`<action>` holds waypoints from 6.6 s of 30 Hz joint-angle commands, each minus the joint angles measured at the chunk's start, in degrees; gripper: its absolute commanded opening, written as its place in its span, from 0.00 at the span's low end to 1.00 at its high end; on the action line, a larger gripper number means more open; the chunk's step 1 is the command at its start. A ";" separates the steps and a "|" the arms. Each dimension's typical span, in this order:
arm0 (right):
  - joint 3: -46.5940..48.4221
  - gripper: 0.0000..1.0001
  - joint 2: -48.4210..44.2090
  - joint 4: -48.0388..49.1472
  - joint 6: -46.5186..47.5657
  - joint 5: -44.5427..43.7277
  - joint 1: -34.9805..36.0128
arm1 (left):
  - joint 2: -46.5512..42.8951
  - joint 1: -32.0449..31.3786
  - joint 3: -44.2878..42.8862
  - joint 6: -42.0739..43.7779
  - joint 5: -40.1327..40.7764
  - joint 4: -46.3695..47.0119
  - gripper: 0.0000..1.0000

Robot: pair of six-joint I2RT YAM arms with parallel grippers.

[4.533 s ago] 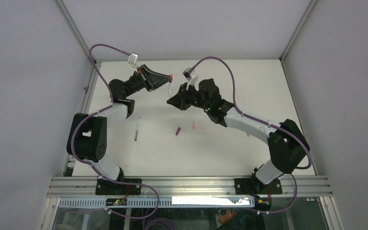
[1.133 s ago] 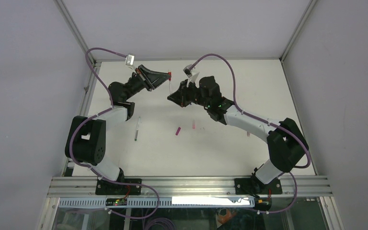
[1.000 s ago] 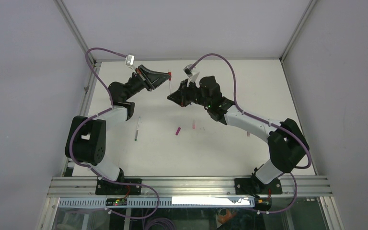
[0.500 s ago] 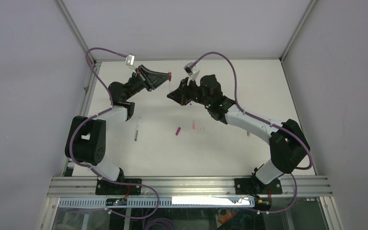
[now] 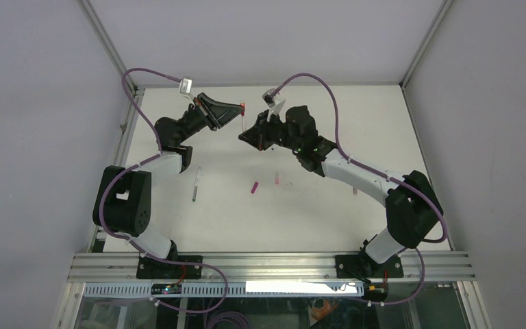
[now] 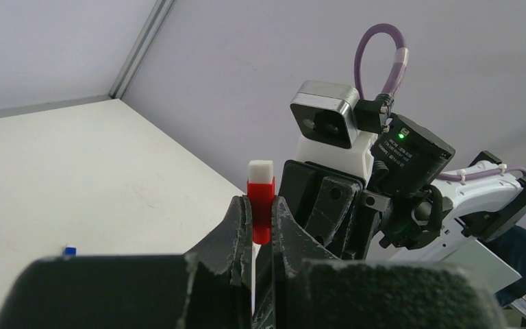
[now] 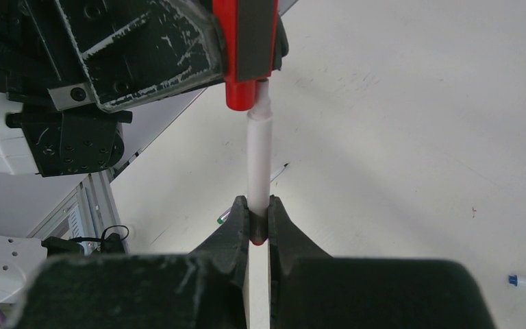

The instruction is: Insert the pens into the pen caps

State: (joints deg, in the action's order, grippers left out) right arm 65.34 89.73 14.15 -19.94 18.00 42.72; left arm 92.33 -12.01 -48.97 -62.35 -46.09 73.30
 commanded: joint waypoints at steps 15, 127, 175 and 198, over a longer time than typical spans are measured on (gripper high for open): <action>1.71 0.00 -1.83 3.42 -0.13 1.06 -0.09 | 0.52 0.94 -3.85 0.74 1.00 8.51 0.00; 19.75 0.00 -0.71 9.19 -0.62 -0.51 -14.51 | -3.93 -7.99 22.15 22.25 -16.51 -0.16 0.00; -4.74 0.00 -7.78 -3.37 2.61 -0.59 -0.14 | 11.61 -1.95 -18.80 9.31 -22.90 2.79 0.51; -2.48 0.00 -7.24 -3.64 4.51 -2.77 0.08 | 13.74 -4.43 -18.40 3.05 -26.86 7.90 0.00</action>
State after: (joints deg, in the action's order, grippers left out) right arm 58.19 83.00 7.38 -16.88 16.69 42.52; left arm 105.73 -15.18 -67.05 -57.89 -70.67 74.08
